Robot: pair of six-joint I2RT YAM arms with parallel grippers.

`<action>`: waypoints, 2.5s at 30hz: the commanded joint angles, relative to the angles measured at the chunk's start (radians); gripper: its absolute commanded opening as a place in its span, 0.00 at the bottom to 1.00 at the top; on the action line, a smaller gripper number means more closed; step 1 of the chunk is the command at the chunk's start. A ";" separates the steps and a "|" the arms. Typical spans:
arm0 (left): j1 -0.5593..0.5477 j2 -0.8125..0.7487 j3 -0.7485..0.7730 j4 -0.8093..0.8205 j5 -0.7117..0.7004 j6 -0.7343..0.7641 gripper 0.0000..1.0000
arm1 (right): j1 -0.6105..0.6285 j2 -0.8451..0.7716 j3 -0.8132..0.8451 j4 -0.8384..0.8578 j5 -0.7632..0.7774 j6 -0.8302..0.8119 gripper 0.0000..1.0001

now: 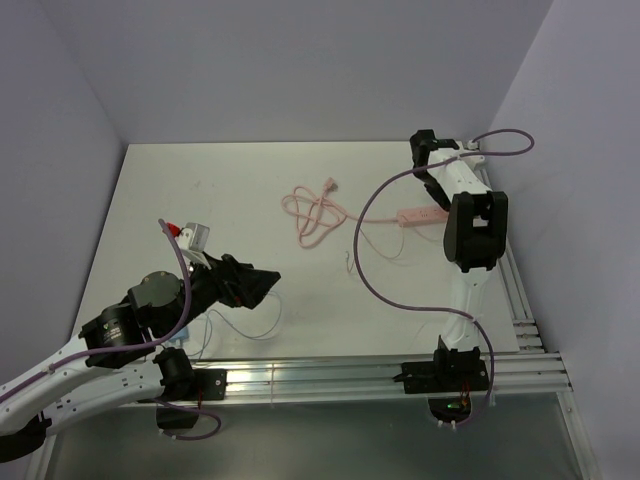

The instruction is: Insert the plug

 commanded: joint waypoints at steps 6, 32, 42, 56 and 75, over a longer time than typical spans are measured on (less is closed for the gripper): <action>0.003 0.005 -0.004 0.051 0.022 0.021 0.99 | 0.009 0.051 0.101 -0.058 0.099 0.005 0.66; 0.003 -0.010 -0.002 0.049 0.031 0.024 0.99 | -0.011 0.111 0.109 -0.110 -0.018 -0.036 0.29; 0.003 -0.028 -0.008 0.051 0.040 0.009 0.99 | -0.038 0.130 0.000 -0.102 -0.108 -0.124 0.00; 0.003 -0.016 -0.019 0.095 0.081 -0.016 0.99 | -0.023 0.179 -0.075 -0.134 -0.135 -0.213 0.00; 0.003 -0.058 -0.014 0.049 0.092 -0.039 1.00 | -0.011 -0.033 -0.246 0.116 -0.130 -0.279 0.64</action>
